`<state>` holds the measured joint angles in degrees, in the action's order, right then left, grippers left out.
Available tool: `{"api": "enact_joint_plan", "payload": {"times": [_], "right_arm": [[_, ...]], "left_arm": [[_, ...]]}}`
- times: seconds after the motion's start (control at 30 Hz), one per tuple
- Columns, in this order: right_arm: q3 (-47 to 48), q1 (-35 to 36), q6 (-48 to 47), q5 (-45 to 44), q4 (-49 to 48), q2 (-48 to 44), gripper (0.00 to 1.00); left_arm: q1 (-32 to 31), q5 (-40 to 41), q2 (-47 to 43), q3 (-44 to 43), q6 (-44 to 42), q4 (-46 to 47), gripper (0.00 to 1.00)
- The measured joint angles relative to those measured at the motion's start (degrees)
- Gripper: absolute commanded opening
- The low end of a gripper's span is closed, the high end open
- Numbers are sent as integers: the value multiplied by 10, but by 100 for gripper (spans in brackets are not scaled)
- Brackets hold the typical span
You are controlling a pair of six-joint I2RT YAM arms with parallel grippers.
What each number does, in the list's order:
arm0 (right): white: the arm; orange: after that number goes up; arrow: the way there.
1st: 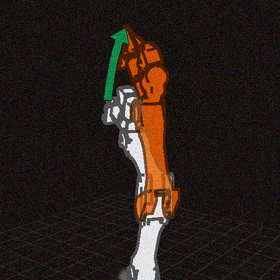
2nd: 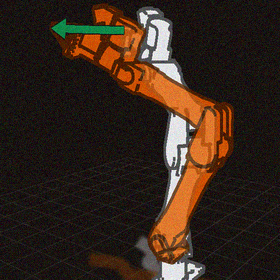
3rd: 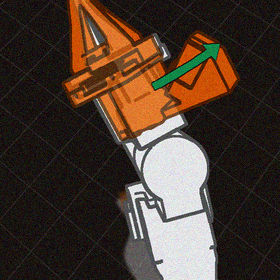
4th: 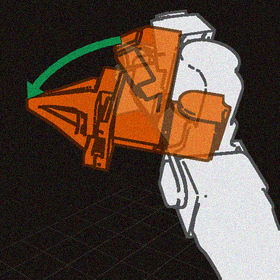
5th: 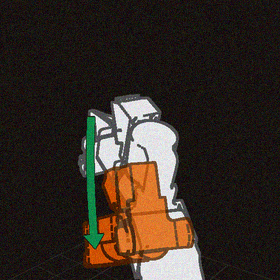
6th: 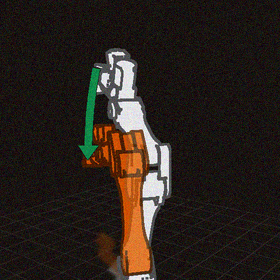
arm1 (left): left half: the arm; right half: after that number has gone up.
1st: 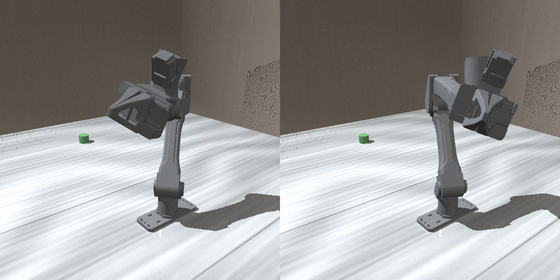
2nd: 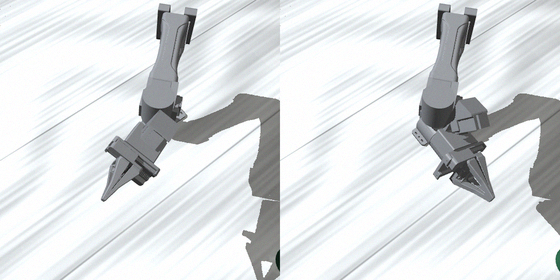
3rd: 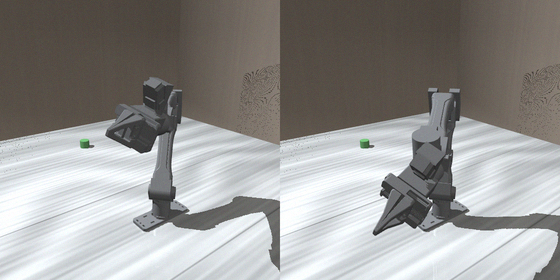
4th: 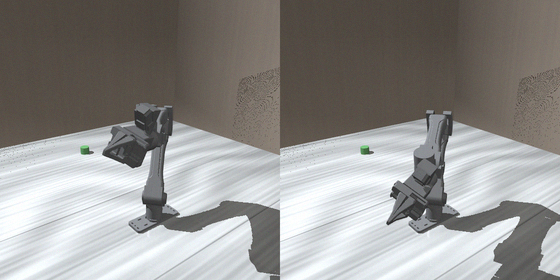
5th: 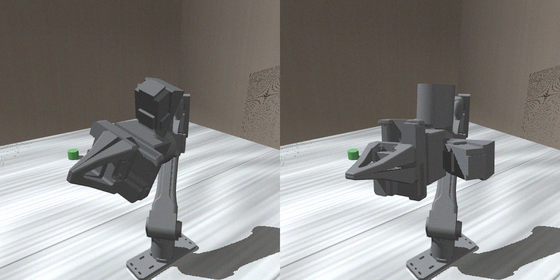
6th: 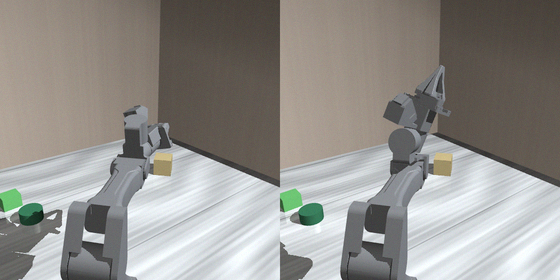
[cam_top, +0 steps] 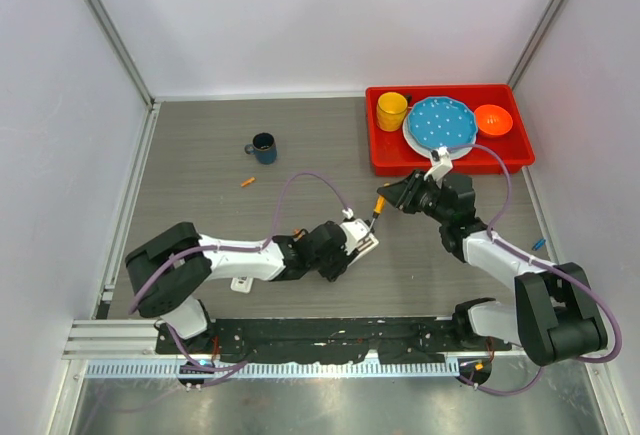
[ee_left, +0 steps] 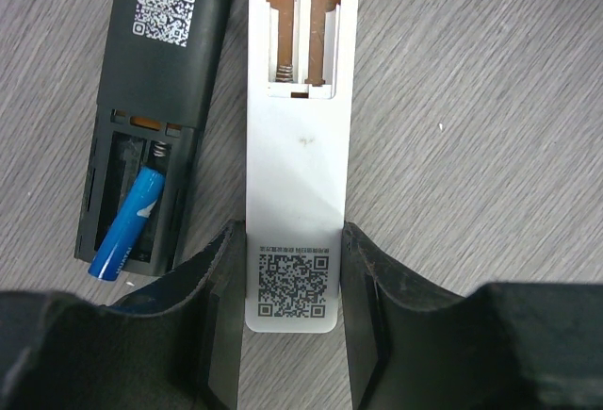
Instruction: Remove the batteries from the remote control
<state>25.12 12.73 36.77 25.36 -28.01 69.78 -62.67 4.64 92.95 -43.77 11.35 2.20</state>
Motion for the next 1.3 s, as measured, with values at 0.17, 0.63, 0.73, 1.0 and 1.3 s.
{"api": "enact_joint_plan", "payload": {"times": [0.17,0.63,0.73,1.0,1.3], "right_arm": [[-7,-2,0,-4,-32,-1,1],[-36,-24,3,-12,-50,-52,2],[-36,-26,3,-13,-50,-52,1],[-41,-28,4,-13,-49,-53,1],[-42,-30,4,-18,-50,-52,2]], "left_arm": [[0,2,-16,13,7,-6,0],[-43,72,-218,79,123,-113,0],[-45,90,-271,82,144,-134,0],[-44,179,-307,55,198,-228,0],[-20,226,-212,-52,219,-269,0]]}}
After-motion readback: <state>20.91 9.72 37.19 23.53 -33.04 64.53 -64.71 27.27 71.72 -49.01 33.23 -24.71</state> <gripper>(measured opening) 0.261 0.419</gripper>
